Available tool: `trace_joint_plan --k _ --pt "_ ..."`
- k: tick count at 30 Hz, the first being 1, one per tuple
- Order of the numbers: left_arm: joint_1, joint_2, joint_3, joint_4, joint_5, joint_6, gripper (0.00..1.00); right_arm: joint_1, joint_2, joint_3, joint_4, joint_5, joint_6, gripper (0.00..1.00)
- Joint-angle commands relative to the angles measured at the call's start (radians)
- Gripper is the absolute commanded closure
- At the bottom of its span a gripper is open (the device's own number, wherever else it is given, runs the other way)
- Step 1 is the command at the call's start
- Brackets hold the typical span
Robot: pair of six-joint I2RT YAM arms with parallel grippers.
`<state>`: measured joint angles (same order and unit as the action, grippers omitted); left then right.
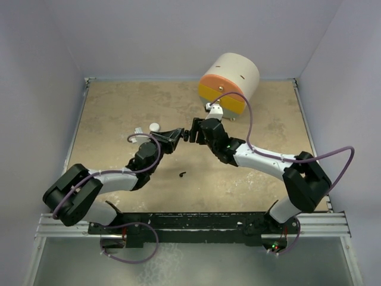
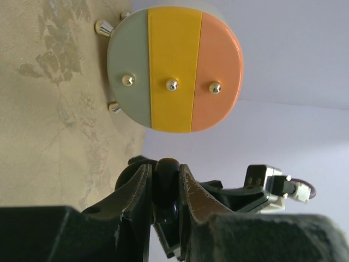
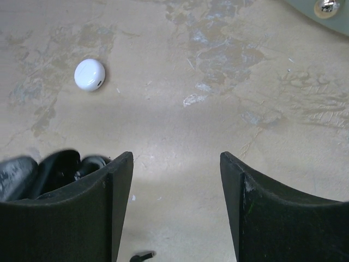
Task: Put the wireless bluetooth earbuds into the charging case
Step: Adjust the earbud with the charging case.
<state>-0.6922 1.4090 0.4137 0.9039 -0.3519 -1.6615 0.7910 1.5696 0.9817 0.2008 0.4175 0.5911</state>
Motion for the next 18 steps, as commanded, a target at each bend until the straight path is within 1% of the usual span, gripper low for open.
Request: trace_joint_plan --k 1,3,6,10,13,18 --pt "0.054 -0.046 -0.007 0.018 0.031 0.002 1.0 0.028 -0.105 -0.062 0.074 -0.037 -0.018 0.33" --pt "0.097 -0.058 -0.016 0.013 0.056 0.003 1.0 0.064 -0.132 -0.116 0.085 -0.054 -0.026 0.33" --pt "0.143 -0.09 -0.047 0.01 0.078 0.001 1.0 0.143 -0.123 -0.137 0.061 -0.066 -0.01 0.34" --pt "0.156 -0.165 -0.099 -0.035 0.078 0.016 1.0 0.246 -0.082 -0.153 0.033 -0.049 0.049 0.34" --pt "0.165 -0.255 -0.147 -0.065 0.071 0.019 1.0 0.299 -0.064 -0.178 0.044 -0.048 0.089 0.34" --pt "0.176 -0.445 -0.186 -0.227 0.044 0.049 1.0 0.362 -0.037 -0.21 0.064 -0.058 0.13 0.34"
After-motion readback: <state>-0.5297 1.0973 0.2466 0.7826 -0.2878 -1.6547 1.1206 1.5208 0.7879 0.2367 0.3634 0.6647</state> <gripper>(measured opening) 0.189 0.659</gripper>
